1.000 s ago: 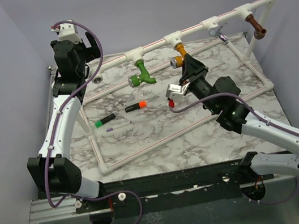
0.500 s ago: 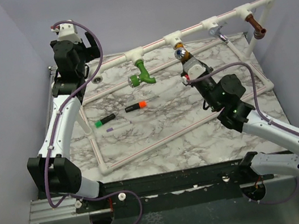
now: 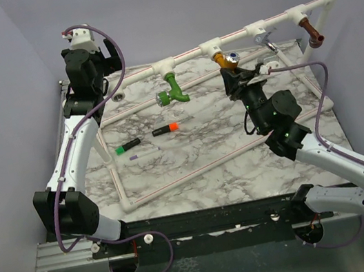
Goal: Install the water faucets
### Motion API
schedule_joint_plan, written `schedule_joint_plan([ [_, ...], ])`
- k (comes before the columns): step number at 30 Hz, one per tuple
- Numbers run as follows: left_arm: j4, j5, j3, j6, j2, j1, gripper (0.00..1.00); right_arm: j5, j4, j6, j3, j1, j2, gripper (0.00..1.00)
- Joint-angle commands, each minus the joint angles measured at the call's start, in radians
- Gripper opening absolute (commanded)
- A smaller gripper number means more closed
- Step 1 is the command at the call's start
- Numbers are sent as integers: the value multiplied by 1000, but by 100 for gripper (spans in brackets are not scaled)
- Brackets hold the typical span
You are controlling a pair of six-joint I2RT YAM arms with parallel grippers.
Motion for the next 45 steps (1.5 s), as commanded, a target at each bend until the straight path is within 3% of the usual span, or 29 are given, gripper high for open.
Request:
schedule_joint_plan([
  [1,-176,44,-75,-8,89,-25,99,7,79,343,2,20,-15,0],
  [12,-175,45,-75,-8,88,-25,99,141,6,821,-7,20,-25,1],
  [22,-177,48,-75,-9,91,-24,99,153,-128,1200,-6,20,-35,1],
  [31,-176,51,-75,-12,93,-24,99,130,-267,1372,22,20,-23,1],
  [37,-176,47,-75,-10,93,-24,99,115,-274,1349,31,20,-28,1],
  [40,-176,48,-75,-10,93,-24,99,115,-275,1330,22,20,-41,11],
  [45,-176,49,-75,-12,95,-24,99,114,-255,1291,-2,20,-68,41],
])
